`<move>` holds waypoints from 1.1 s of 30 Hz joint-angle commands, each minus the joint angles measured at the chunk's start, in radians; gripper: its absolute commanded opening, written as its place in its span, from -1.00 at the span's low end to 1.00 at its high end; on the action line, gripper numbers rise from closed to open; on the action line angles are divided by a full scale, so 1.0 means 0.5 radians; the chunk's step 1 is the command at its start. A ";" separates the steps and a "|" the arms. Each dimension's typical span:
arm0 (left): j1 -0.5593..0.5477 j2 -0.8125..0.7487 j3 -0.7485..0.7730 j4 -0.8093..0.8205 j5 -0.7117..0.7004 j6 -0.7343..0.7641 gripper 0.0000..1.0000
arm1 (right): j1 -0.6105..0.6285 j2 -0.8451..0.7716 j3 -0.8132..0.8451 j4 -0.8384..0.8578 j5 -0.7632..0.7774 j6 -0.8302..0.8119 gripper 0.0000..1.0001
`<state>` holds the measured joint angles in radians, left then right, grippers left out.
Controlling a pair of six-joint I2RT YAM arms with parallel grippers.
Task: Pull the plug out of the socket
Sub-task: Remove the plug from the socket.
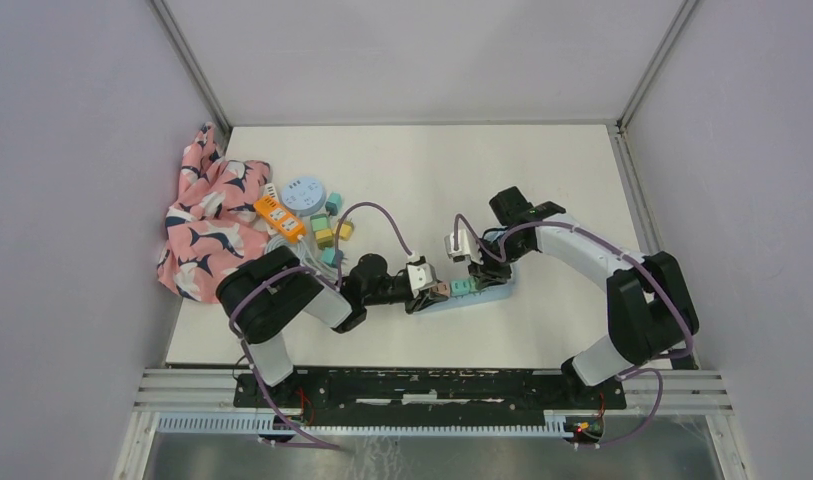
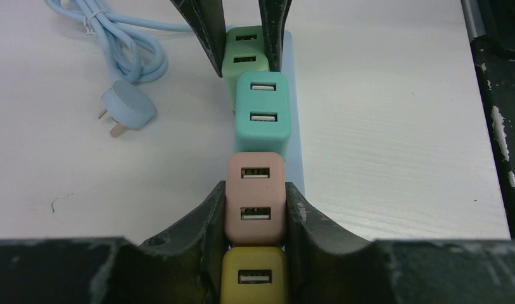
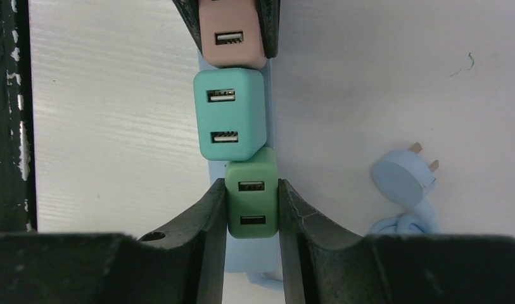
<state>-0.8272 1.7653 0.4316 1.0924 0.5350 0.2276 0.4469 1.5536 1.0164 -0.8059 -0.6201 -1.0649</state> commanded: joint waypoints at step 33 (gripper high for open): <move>-0.026 0.126 0.083 0.028 0.008 -0.003 -0.94 | -0.022 -0.100 -0.038 -0.070 -0.272 -0.006 -1.00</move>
<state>-0.8322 1.7981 0.4526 1.1175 0.5541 0.2256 0.4374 1.4937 0.9535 -0.7807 -0.6514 -1.1770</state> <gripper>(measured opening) 0.380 0.355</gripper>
